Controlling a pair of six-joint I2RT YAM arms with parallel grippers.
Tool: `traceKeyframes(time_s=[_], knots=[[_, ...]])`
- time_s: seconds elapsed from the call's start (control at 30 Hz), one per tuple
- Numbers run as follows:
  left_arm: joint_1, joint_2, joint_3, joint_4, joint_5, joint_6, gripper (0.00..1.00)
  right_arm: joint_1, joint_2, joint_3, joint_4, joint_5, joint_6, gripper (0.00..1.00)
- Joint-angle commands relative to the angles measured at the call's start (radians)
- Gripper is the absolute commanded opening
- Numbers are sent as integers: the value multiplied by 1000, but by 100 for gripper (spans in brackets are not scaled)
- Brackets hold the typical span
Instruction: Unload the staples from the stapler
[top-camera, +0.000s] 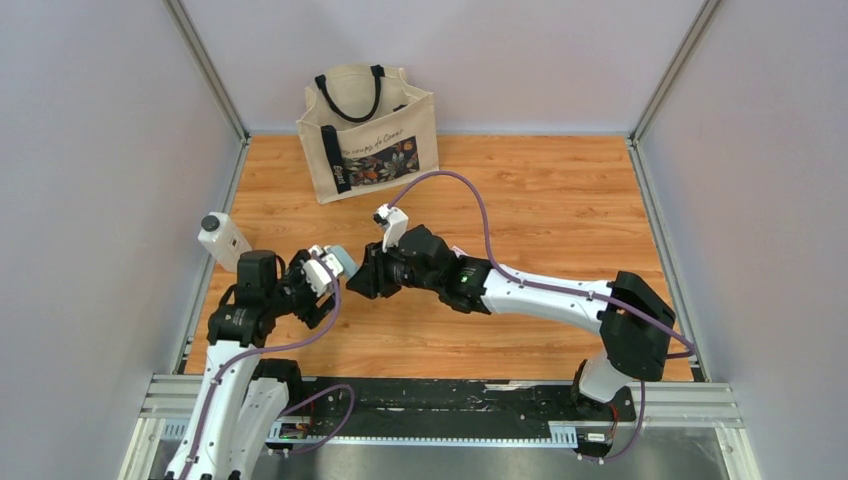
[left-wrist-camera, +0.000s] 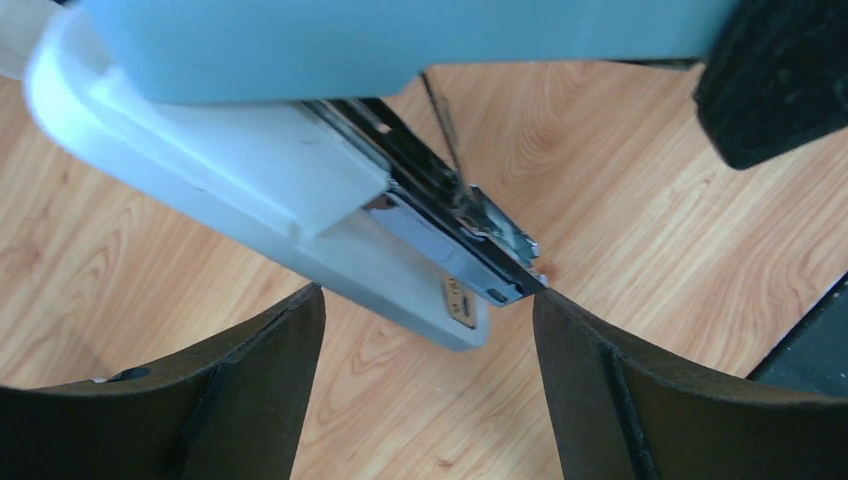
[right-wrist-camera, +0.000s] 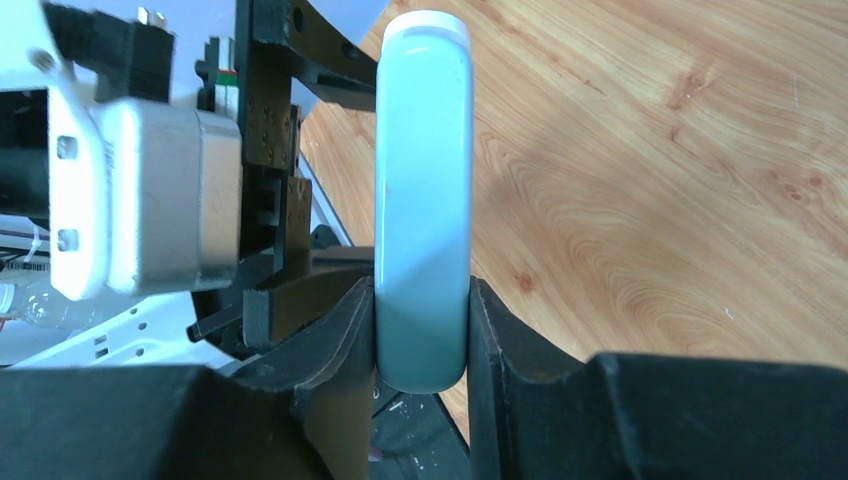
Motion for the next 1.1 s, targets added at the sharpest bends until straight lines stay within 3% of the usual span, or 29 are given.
traceKeyframes(time_s=[0.0, 0.1, 0.13, 0.2, 0.43, 0.63, 0.9, 1.07], knots=[[-2, 8, 5, 79, 21, 29, 79, -5, -60, -25, 77, -22, 12, 0], [-2, 37, 19, 70, 47, 23, 70, -8, -62, -41, 91, -34, 21, 0], [-2, 47, 24, 61, 66, 24, 61, -8, -59, -42, 94, -36, 24, 0], [-2, 74, 36, 36, 109, 26, 52, -8, -57, -44, 102, -39, 27, 0], [-2, 85, 44, 22, 113, 40, 50, -6, -50, -52, 122, -62, 43, 0], [-2, 76, 24, 67, 101, -8, 41, -9, -48, -104, 162, -85, 73, 0], [-2, 107, 21, 113, 89, -51, 4, -2, -57, -193, 217, -117, 105, 0], [-2, 99, -1, 136, 43, -36, 0, 3, -85, -237, 221, -128, 92, 0]])
